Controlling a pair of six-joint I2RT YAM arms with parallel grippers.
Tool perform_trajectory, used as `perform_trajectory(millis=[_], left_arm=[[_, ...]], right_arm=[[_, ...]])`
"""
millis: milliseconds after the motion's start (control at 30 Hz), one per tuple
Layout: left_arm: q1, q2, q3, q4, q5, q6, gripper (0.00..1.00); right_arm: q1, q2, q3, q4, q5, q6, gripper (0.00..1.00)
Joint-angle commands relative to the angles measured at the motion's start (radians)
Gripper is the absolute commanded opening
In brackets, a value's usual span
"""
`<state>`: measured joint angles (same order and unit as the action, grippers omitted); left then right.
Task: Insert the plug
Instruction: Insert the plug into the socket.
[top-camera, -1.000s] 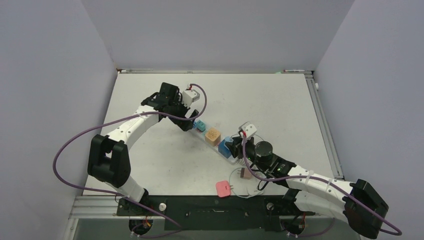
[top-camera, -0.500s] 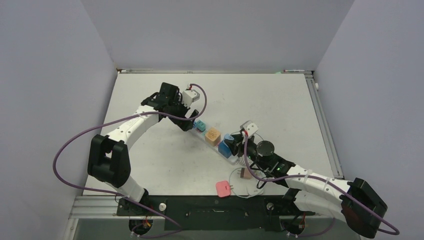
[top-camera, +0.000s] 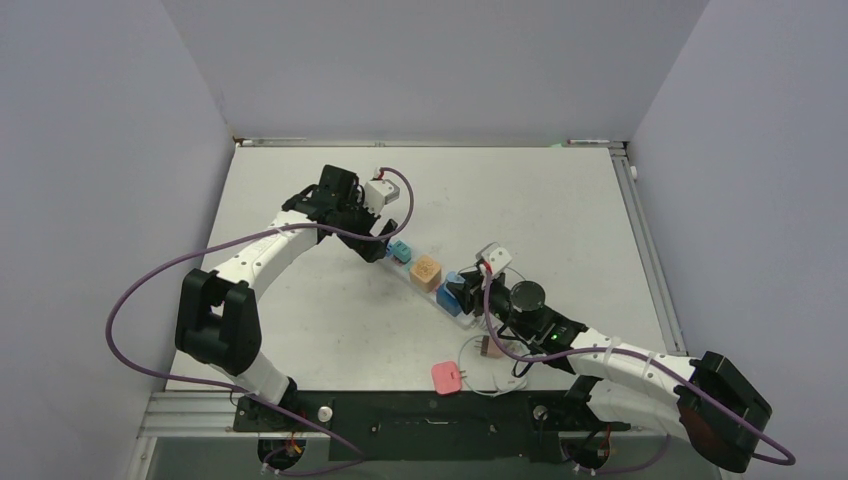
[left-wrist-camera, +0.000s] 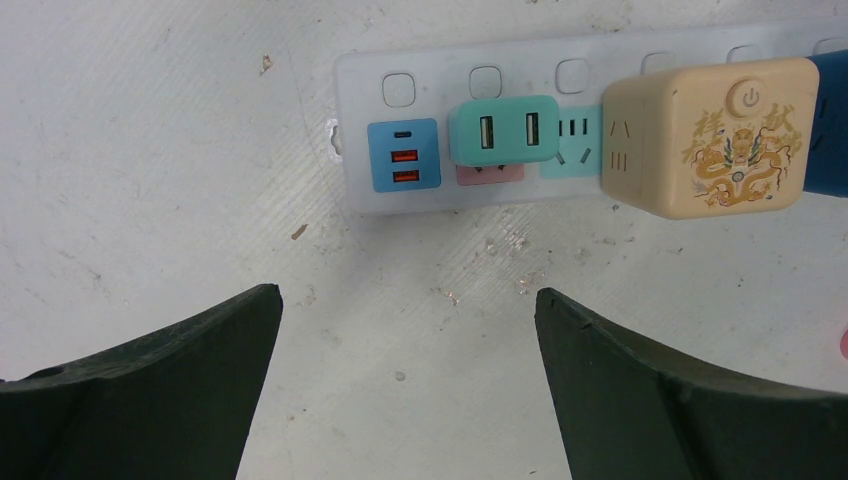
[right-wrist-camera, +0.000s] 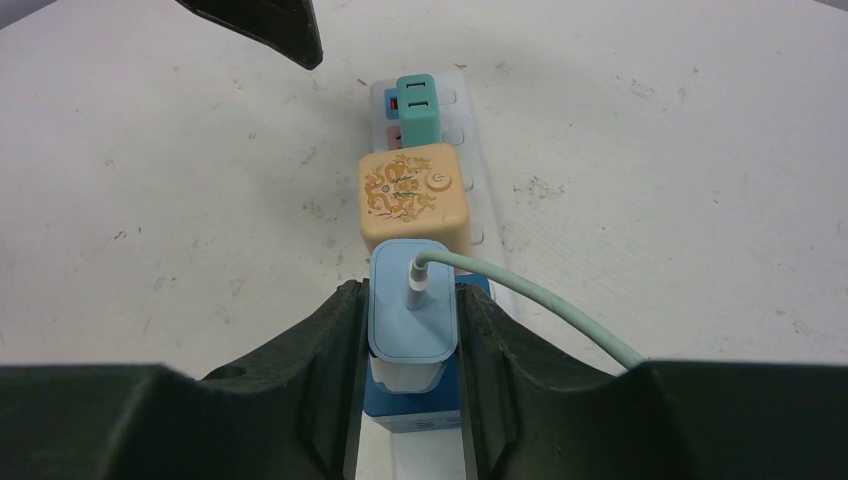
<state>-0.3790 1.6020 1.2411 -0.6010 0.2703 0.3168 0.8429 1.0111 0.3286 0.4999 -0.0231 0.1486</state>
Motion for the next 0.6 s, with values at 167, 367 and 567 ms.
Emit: perform_trajectory(millis=[167,367,567], left_arm=[[-0.004,-0.002,0.029,0.02,0.014,-0.014,0.96],[-0.004,0.001,0.028,0.023,0.015,-0.018,0.97],[-0.004,-0.001,0.018,0.027,0.019,-0.021,0.97]], right_arm=[[-0.013,-0.004,0.001,0.056,0.02,-0.028,0.05],[-0.018,0.008,0.001,0.059,0.02,-0.037,0.05],[-0.021,0.017,-0.013,0.079,0.02,-0.038,0.05]])
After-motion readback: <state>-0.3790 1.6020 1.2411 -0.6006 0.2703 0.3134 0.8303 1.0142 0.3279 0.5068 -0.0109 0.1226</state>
